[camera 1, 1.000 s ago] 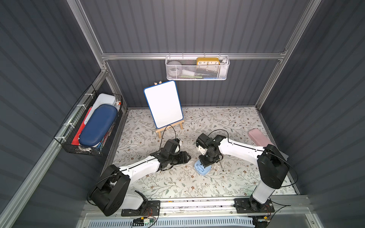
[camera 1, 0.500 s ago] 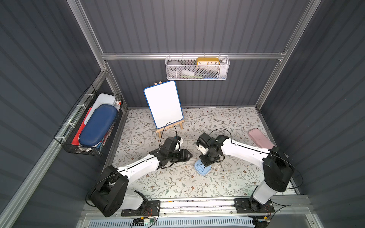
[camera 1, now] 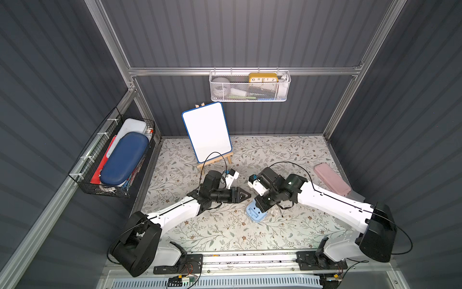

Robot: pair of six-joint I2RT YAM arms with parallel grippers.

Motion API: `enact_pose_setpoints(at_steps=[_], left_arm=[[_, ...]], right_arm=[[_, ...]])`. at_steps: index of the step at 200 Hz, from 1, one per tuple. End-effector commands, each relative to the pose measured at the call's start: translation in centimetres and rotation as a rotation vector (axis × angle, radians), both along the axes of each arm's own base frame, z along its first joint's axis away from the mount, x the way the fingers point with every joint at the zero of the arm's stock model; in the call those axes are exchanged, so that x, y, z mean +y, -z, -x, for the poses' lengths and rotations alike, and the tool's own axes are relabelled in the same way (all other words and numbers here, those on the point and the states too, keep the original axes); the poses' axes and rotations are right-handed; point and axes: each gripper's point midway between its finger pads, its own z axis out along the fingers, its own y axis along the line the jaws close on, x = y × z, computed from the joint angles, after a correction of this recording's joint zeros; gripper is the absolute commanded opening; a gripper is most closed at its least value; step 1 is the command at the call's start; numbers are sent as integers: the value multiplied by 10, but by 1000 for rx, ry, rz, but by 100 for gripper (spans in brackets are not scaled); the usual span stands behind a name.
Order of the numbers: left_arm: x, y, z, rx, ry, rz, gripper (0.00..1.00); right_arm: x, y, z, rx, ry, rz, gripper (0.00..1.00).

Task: Remove the battery from the alarm
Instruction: Pick up the cover from the alarm.

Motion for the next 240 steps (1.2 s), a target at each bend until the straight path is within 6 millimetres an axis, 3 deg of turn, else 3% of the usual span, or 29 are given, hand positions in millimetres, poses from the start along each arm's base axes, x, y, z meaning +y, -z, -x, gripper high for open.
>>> enact_pose_setpoints(at_steps=[1, 42, 105, 170, 194, 240], left_arm=[[0, -16, 6, -23, 31, 59, 50], [0, 2, 9, 36, 36, 50, 44], [-1, 6, 6, 43, 25, 56, 42], [0, 9, 5, 32, 16, 36, 28], [0, 9, 5, 27, 18, 35, 26], [0, 11, 4, 27, 19, 30, 12]], right_arm=[[6, -5, -2, -16, 4, -15, 7], [15, -12, -5, -35, -6, -42, 6], [28, -15, -9, -39, -19, -69, 6], [43, -22, -15, -54, -31, -102, 5], [43, -23, -13, -56, -33, -103, 5], [41, -23, -14, -66, -28, -95, 4]])
